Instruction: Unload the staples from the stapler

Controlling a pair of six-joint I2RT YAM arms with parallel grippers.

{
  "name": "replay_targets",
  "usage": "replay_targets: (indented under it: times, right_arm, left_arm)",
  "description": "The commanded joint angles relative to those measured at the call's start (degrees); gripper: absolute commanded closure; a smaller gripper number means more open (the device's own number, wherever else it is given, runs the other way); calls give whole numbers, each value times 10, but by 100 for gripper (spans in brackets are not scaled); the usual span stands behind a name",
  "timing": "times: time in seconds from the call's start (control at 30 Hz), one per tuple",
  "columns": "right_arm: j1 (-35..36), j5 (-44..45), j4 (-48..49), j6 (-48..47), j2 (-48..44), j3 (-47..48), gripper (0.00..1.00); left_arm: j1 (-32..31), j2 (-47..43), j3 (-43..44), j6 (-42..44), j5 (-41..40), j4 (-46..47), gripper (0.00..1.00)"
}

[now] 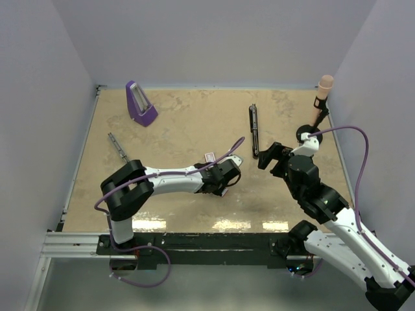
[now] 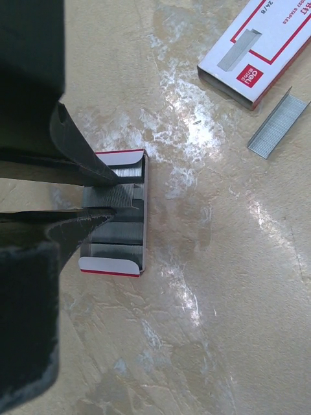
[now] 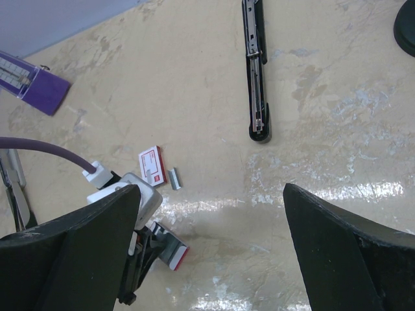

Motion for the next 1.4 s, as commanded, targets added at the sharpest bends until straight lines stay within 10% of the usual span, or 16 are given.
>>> replay_targets:
  times: [0.0, 1.37]
  right_arm:
    - [0, 16, 11, -8, -3, 22, 2]
    - [0, -70, 54, -24, 30, 0, 5]
  left_arm:
    - [-5, 8, 28, 13, -17, -3, 78]
    - [15, -68, 44, -22, -10, -29, 69]
